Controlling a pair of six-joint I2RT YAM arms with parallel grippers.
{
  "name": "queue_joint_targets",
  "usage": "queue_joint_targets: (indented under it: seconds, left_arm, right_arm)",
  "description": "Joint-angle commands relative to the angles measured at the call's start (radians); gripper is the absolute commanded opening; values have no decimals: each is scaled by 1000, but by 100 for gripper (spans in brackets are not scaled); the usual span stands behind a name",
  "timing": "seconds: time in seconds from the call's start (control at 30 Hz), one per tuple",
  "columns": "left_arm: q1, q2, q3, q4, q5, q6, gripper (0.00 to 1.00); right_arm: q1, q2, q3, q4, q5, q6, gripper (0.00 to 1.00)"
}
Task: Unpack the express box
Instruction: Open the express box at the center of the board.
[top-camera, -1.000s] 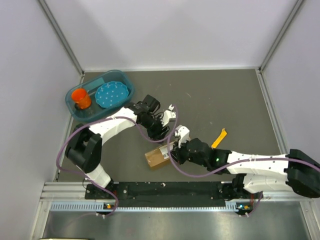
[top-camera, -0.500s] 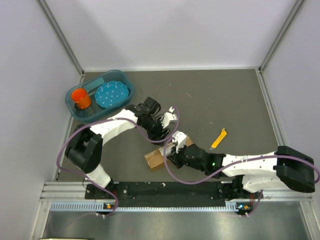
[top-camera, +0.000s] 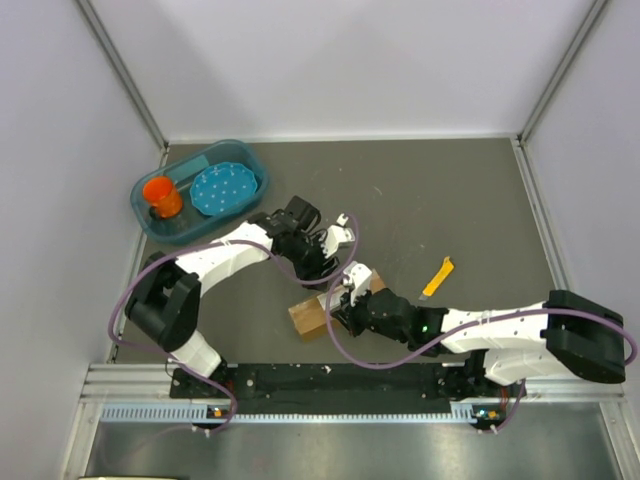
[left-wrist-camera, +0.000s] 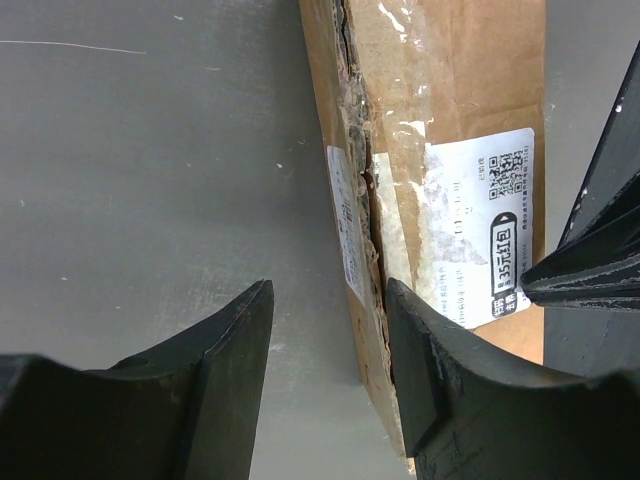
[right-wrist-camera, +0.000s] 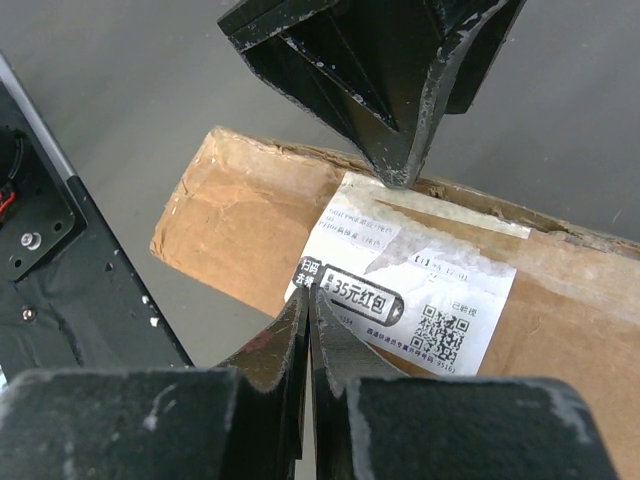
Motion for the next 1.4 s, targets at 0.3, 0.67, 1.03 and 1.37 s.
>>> queue_joint_targets:
  seconds: [0.3, 0.67, 1.03, 1.37]
  left_arm:
    - [-26, -4, -82, 70, -194, 51, 54]
    - [-27, 23, -116, 110, -269, 48, 53]
    - [-26, -40, -13, 12, -164, 5, 53]
    - [-23, -86, 38, -83, 145, -10, 55]
  right_arm:
    - [13, 34, -42, -20, -22, 34, 0]
    - [13, 43, -49, -29, -29, 36, 0]
    - [13, 58, -45, -32, -31, 37, 0]
    - [13, 73, -55, -20, -31, 46, 0]
